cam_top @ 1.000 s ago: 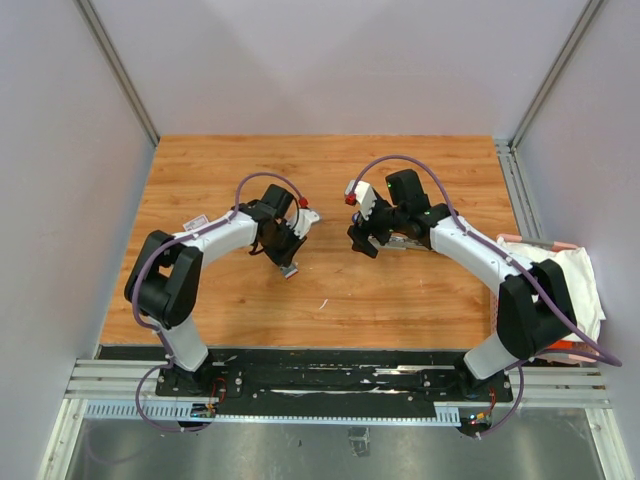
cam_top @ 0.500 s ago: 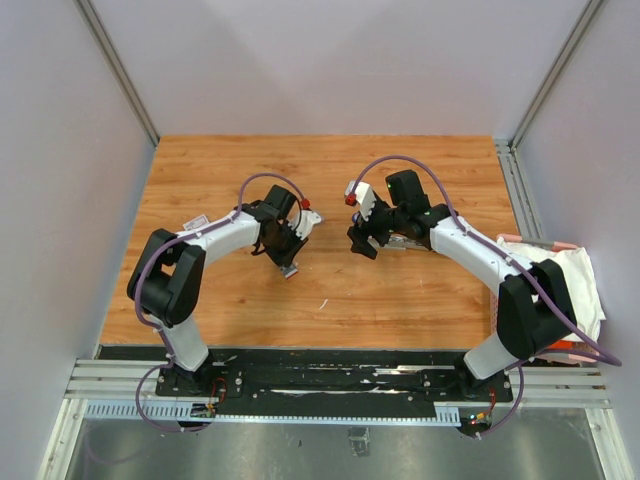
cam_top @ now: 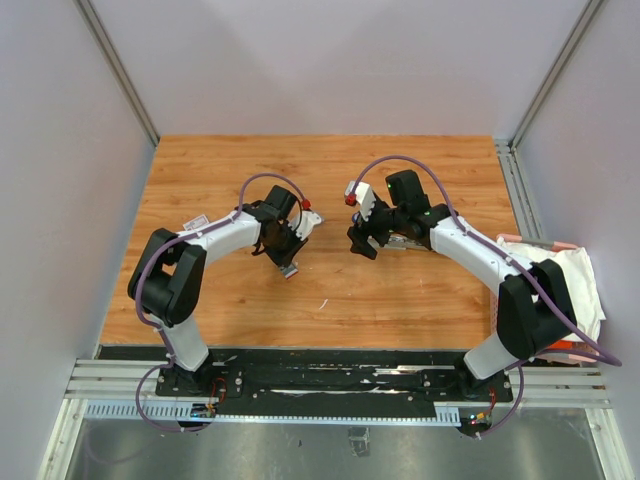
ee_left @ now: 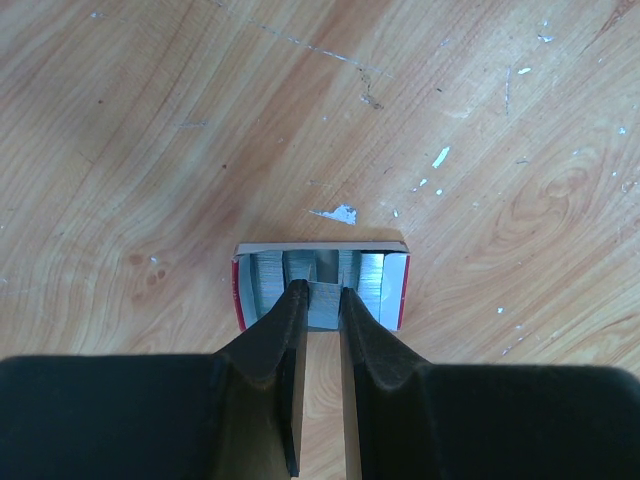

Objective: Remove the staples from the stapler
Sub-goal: Place the staple in the staple box.

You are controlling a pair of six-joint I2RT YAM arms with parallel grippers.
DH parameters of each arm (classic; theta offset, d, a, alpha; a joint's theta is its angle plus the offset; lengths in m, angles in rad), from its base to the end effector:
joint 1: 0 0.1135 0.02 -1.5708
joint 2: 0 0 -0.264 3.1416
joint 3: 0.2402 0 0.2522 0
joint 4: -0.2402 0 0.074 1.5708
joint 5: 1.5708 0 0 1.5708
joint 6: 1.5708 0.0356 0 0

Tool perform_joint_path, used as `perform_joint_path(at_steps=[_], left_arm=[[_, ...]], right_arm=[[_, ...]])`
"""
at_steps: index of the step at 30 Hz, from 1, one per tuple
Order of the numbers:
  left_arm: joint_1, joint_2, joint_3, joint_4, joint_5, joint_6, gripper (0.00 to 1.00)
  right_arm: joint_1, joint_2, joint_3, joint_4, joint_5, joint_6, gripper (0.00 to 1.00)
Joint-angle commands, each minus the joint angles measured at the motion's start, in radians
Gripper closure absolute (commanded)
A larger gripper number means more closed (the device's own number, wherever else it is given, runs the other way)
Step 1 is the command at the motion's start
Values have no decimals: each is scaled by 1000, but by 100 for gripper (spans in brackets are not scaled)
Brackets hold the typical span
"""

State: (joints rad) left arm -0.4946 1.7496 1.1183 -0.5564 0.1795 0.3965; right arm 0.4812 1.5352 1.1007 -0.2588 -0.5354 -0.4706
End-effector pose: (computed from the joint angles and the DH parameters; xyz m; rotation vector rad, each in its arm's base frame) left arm 0.2970 -0.1674 0.1760 1.2308 2.4656 -0.2739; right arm 0.2917 0.1728 0.2618 -1.2596 1.8258 0.6089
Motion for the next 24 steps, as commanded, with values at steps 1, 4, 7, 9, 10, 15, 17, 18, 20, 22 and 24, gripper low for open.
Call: perform_joint_path(at_steps=[1,4,7,9,10,15,17,18,20,22,24], left_arm=[[-12,13,20,-7,-9,16,86],[-12,17,23,-9,-7,15,86],[-15,18,20,-11,-2,14,86],[-17,18,20,-13,-2,16,86],[-18,18,18,-13,-4,17,86],[-22,18,15,-14,-13,22,86],[-22,21,15,-14,-17,22,85],[-22,22,16,-14,-20,22,85],[-22,24,19,-14,-26,25,84],[-23,28,20,-17,-28,27,82],[-22,30,21,-20,-28,27,82]], right_arm=[[-15,-15,-14,10,-26,13,15],[-15,-15,-14,10,-30,16,15],[-15,-16,-14,9,-32,16,15],[-15,-15,-14,9,-31,16,15],[-15,-15,-14,9,-30,16,15],[-15,-17,-14,9,-33,16,15],[-15,-17,-14,10,-33,17,15],[-15,-17,-13,9,-34,17,15],[-15,-18,-15,9,-36,18,15],[-15,-18,-15,9,-37,18,15],[-15,-17,-14,10,-38,18,15]])
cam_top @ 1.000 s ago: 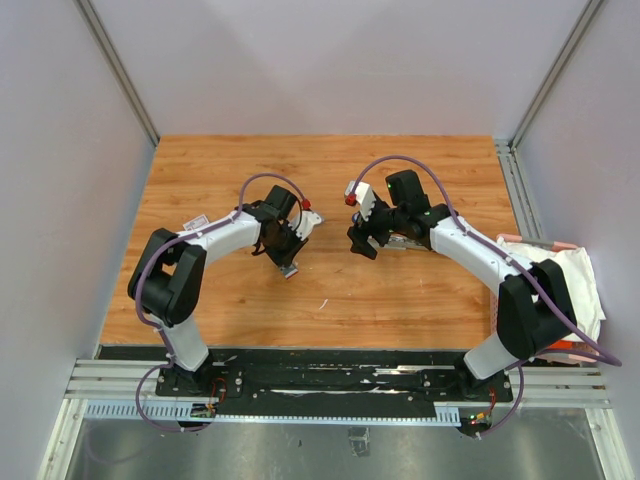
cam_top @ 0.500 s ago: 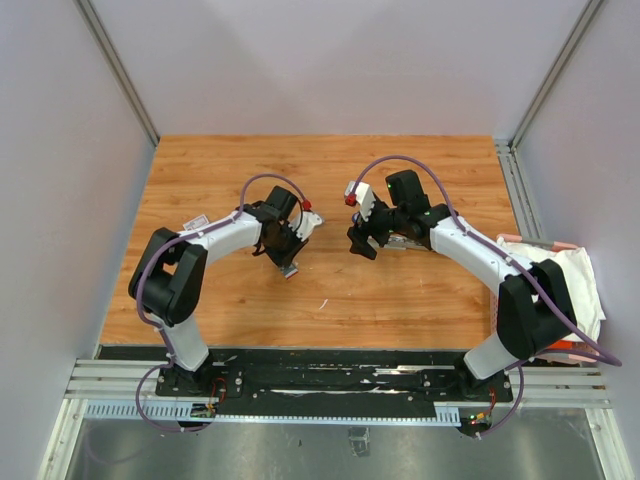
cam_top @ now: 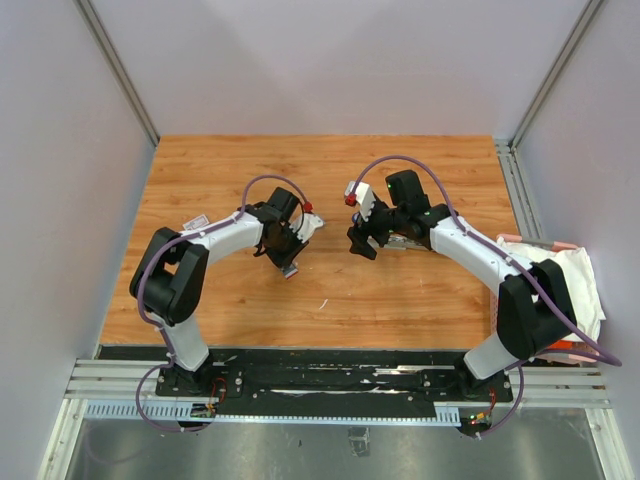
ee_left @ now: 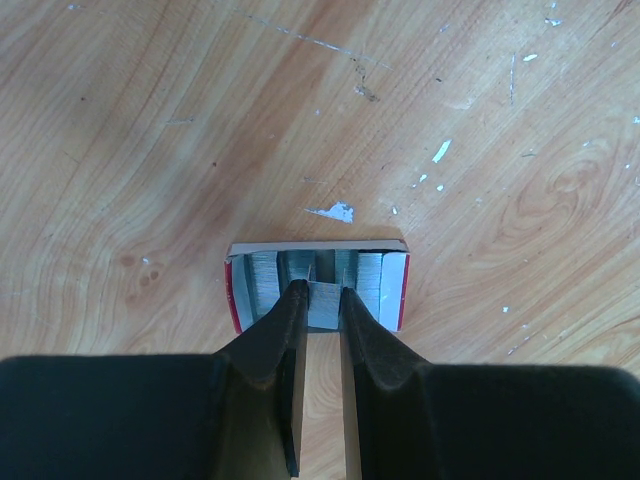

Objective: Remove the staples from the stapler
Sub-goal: Place the staple in the staple box.

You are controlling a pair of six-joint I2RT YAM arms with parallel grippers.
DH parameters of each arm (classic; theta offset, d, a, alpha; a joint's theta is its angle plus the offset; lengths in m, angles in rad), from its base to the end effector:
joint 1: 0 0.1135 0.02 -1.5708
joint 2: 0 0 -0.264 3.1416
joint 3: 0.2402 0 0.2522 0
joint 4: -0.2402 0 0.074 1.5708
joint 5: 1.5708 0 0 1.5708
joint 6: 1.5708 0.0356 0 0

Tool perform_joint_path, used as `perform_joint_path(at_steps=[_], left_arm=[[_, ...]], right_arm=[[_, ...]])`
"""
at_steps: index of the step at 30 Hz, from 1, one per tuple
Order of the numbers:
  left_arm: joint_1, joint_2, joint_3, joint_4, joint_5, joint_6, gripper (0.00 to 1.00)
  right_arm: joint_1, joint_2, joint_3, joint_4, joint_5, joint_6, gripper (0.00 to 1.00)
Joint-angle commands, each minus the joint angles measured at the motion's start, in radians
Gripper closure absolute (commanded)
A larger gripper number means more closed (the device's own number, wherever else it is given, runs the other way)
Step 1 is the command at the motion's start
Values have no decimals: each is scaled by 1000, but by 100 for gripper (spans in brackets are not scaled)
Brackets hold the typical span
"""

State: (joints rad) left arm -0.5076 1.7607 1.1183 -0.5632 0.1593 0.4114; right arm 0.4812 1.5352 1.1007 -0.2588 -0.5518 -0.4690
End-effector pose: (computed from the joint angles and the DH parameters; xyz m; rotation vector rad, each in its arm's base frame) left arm 0.2952 -0.1706 0.1721 1.2671 2.4685 -0.2458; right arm 0.2912 0.1731 0.2620 -1.2640 1.8195 0.6280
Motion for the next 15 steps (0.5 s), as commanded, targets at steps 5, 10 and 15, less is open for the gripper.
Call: perform_joint_path(at_steps=[5,10,15], left_arm=[[-9,18,19,-15,-11,13,81],[-9,16,21,-16,-12,13,77],[-11,15,25,-15,-13,10,71]], right_arm=[[-15,-15,-13,10,-24,17,15],[-15,-17,-16,9,-25,17,15],[-15,-15,-16,9,-28,17,15]])
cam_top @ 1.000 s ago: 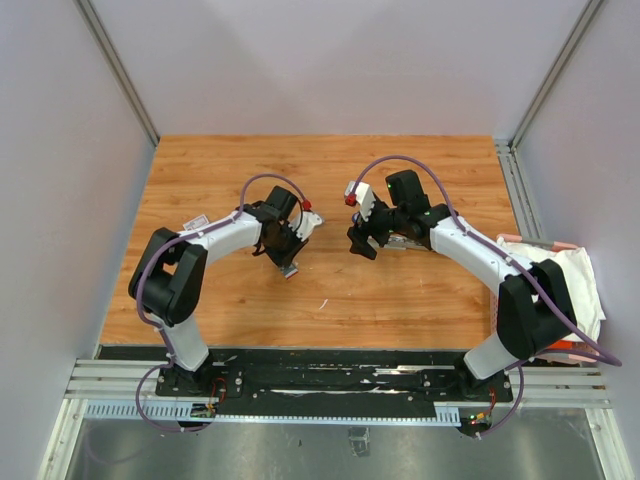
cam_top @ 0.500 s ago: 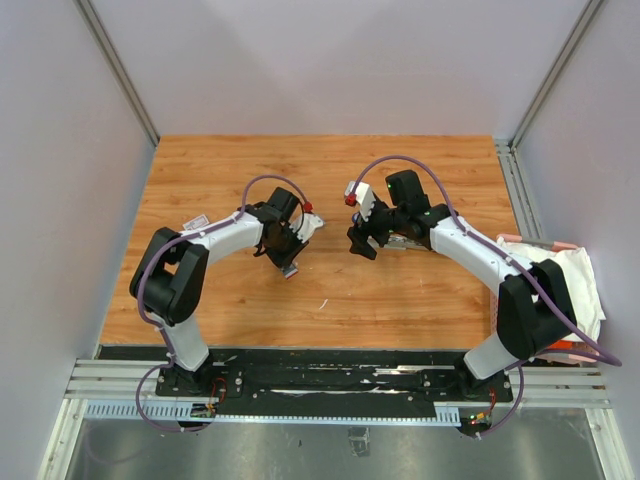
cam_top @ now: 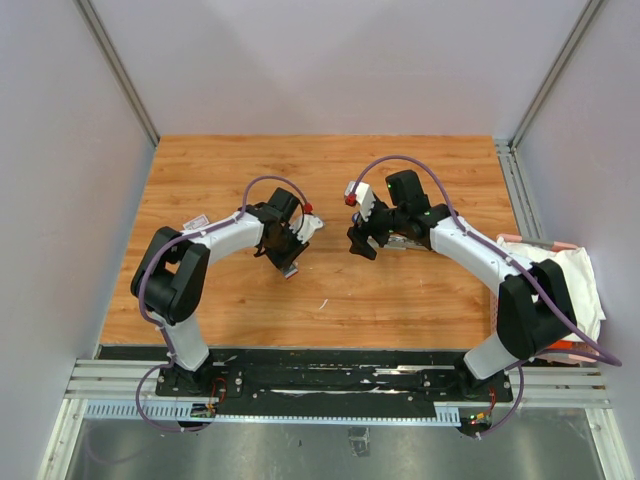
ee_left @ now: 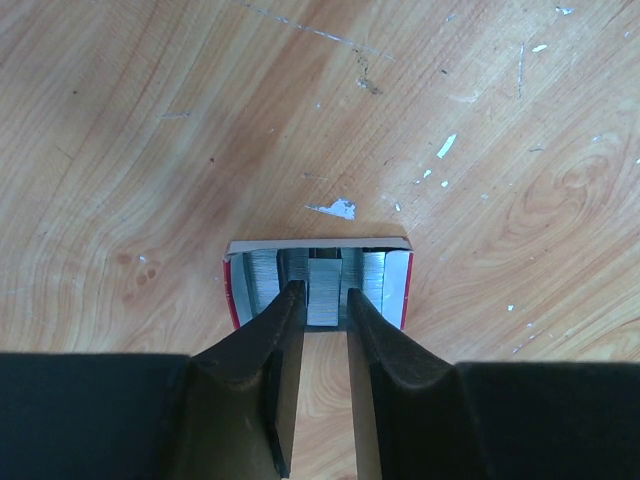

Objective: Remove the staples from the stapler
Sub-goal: Place the staple in the staple box.

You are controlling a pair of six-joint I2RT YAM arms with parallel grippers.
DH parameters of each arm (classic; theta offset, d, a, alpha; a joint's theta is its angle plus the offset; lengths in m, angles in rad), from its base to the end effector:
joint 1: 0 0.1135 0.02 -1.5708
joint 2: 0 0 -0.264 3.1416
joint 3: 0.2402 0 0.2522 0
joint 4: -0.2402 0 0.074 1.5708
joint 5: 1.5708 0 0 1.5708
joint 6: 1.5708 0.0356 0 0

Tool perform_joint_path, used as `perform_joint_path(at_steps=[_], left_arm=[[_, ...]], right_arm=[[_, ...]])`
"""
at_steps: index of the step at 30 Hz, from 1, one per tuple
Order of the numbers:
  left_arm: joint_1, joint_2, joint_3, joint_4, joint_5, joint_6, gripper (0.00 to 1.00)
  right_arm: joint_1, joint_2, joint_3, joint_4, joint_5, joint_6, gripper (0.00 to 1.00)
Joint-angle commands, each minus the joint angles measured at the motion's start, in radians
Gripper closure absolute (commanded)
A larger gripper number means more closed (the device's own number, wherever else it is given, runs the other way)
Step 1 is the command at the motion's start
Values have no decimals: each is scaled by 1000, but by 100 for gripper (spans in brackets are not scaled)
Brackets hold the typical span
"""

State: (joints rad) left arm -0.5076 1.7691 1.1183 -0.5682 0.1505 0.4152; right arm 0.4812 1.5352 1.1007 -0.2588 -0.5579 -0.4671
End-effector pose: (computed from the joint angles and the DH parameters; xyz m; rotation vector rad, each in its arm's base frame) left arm 0.2953 -0.1704 0.1691 1.2748 2.4800 -0.2329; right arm 0.2911 0.1732 0.2620 -1.2646 1.8181 0.6359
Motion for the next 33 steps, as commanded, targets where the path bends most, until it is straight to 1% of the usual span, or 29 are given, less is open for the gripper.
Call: perform_joint_path(at_steps=[1,3,11,16,19,23,26,28,29,30,33], left_arm=[[-11,4,28,-11,-3,6,70],[-11,-1,33,-11,-5,5,69],[-11,-47,98,-39,-3,3,67],[-9,-120,128,-34,-39,28,58],[11,-176,99,-6,-75,50,48],[119,-225,66,9,-38,49,37],[232,-259,33,21,-10,53,25],[300,-284,2,42,-14,68,13],[334,-296,-15,56,-14,77,3],[368,-303,-29,74,-14,89,1],[460,-305,-51,104,-17,128,2]], right_arm=[[-15,-15,-16,9,-22,15,15],[-15,-15,-15,9,-23,15,15],[-15,-14,-16,10,-24,12,15],[-15,-15,-29,24,-37,-3,15],[-12,-21,-54,41,-52,-24,15],[6,-24,-70,46,-72,-56,15],[31,-18,-65,38,-60,-69,15],[53,-13,-61,33,-47,-82,15],[66,-10,-62,32,-42,-88,15],[83,-7,-62,33,-35,-95,15],[145,10,-63,36,25,-118,15]])
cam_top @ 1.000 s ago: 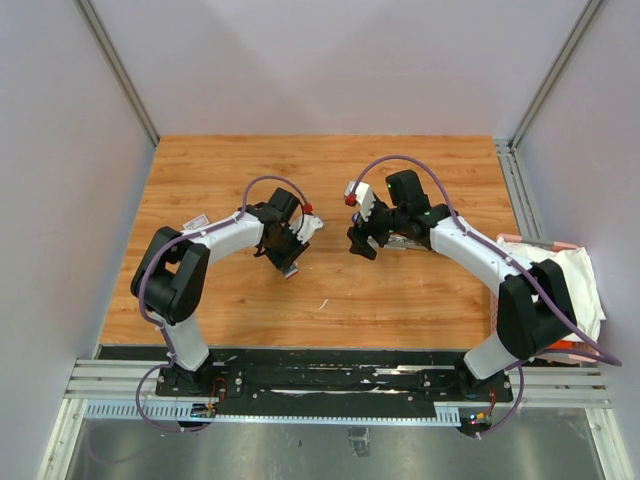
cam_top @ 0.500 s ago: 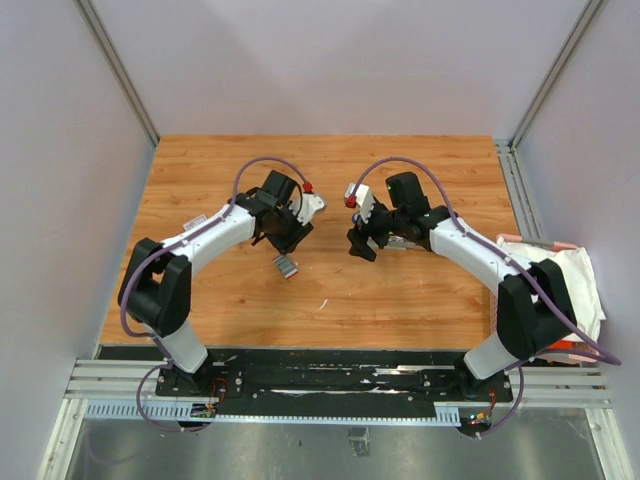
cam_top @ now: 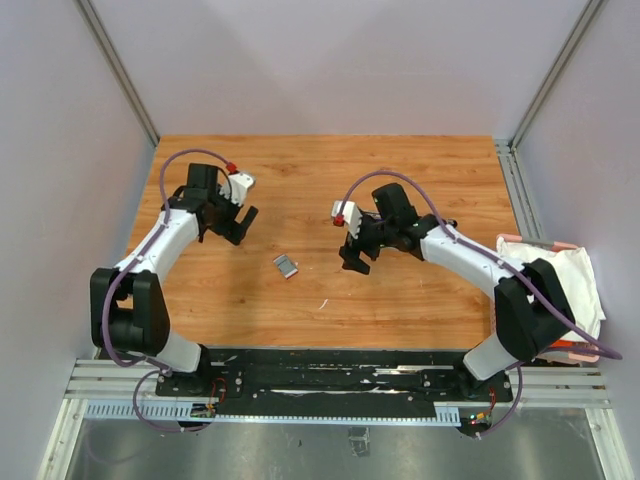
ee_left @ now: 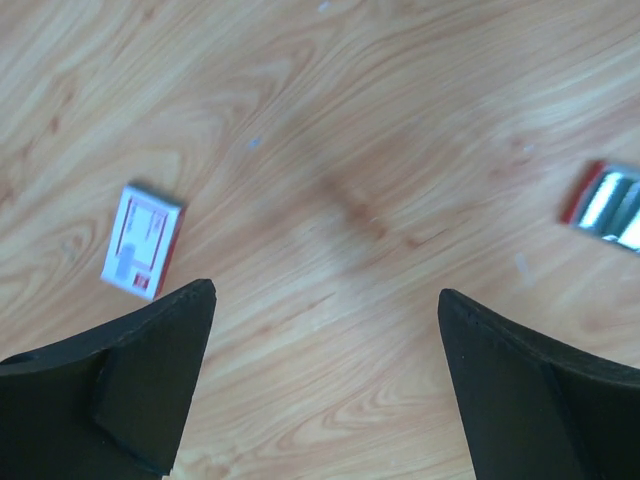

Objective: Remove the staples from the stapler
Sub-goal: Place the staple in the staple box, then move the staple box to the center of the board.

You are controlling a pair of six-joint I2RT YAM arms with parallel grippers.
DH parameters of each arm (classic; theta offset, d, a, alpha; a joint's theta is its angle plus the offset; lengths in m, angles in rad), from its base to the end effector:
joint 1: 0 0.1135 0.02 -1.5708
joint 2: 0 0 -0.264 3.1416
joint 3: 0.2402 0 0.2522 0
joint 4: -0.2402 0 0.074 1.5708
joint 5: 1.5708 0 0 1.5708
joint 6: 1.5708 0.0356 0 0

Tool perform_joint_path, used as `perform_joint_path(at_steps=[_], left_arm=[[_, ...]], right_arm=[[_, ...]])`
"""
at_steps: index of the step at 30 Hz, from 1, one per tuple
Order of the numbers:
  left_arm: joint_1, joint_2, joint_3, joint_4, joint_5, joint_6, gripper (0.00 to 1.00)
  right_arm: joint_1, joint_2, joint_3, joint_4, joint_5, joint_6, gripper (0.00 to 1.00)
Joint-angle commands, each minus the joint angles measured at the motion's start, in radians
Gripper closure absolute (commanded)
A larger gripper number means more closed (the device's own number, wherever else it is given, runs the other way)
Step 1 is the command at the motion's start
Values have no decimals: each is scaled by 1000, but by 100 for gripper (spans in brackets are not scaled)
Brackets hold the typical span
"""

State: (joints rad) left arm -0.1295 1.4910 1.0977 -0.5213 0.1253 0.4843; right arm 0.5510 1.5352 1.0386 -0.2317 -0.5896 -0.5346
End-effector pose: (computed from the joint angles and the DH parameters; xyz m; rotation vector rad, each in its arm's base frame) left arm 0.3117 -0.0451 0.2516 0.7980 2.3431 -0.0042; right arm 0.2724 0.1906 0.2444 -1.4055 1.7451 0.6823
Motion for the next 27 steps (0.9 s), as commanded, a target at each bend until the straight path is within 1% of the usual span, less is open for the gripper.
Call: perform_joint_path(at_steps=[1,3,5,7,9,10,12,13,16,19,22,27], left_arm=[[110,-20,-33,64,7,69,2],[158,0,-40,82,12,98,2],[168,19,-50,69,41,155,2],[167,14,-80,43,121,229,2],[153,-20,-127,33,226,316,2],[144,-47,-154,27,295,377,2],[113,-111,-231,35,367,504,2],[90,-143,-270,50,382,565,2],[-9,-230,-387,150,368,702,2],[-77,-260,-448,228,357,760,2],[-146,-231,-453,275,333,779,2],[-243,-147,-452,344,249,815,2]], right_arm=[[99,19,2,9,82,-58,15],[148,38,8,10,132,-79,15],[194,67,29,-3,193,-88,15],[227,100,64,-32,219,-82,15],[236,130,95,-57,229,-54,15],[233,142,110,-69,229,-36,15],[224,157,128,-84,218,-13,15],[217,158,129,-84,211,-7,15],[195,136,129,-84,221,-6,15],[157,100,121,-78,220,3,15],[113,62,115,-80,231,16,15],[35,-14,81,-64,244,21,15]])
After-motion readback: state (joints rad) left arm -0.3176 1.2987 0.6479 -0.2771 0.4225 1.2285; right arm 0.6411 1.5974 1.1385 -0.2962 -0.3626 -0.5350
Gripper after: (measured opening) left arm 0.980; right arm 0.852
